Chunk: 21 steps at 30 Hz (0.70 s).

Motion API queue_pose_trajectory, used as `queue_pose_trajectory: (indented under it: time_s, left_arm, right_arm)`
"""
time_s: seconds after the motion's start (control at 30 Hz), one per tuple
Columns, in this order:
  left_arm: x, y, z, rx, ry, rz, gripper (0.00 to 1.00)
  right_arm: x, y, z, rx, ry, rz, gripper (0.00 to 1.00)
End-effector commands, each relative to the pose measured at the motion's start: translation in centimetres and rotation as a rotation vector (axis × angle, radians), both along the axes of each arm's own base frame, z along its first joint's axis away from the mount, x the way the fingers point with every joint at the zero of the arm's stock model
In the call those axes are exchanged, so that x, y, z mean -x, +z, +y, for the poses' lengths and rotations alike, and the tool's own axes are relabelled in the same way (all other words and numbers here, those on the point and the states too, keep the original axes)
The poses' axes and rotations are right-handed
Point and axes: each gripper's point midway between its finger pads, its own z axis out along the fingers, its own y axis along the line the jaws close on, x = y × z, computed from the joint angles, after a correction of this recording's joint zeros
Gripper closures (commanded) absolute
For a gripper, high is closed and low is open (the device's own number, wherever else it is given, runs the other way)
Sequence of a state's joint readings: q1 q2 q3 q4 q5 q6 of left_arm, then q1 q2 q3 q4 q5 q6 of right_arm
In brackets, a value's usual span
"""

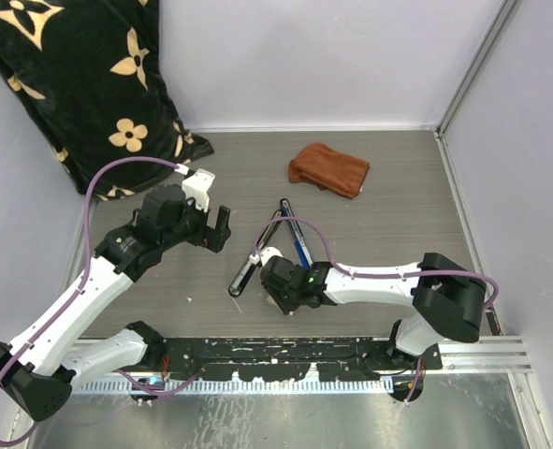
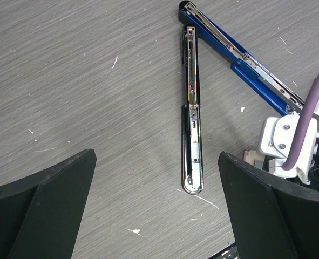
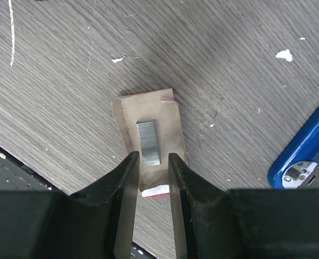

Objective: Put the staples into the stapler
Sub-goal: Pick up the staple from the staple box.

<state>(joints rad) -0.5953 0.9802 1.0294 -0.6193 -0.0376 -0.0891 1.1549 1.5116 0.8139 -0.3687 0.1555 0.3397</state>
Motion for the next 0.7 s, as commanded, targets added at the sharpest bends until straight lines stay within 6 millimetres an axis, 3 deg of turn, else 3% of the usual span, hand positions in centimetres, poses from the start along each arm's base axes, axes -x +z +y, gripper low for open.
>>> queue_pose_trajectory:
  time_s: [0.0,0.47,0.67]
  left_arm:
    - [-0.6,1.2,-0.2,0.017,0.003,-0.048,0.0]
    - [-0.6,1.3,-0.2,0.019,0.003,-0.05,0.0]
    - [-0.6,1.3,-0.2,0.019,0.003,-0.051,0.0]
  right_arm:
    - [-0.1,0.4,0.6,-0.034,-0.006,-0.016,0.66]
    - [0.4,-1.1,-0.2,0.024,-0.002,-0.028,0.67]
    - [0.4,-1.4,-0.3,0.023,-0.016,-0.028,0.71]
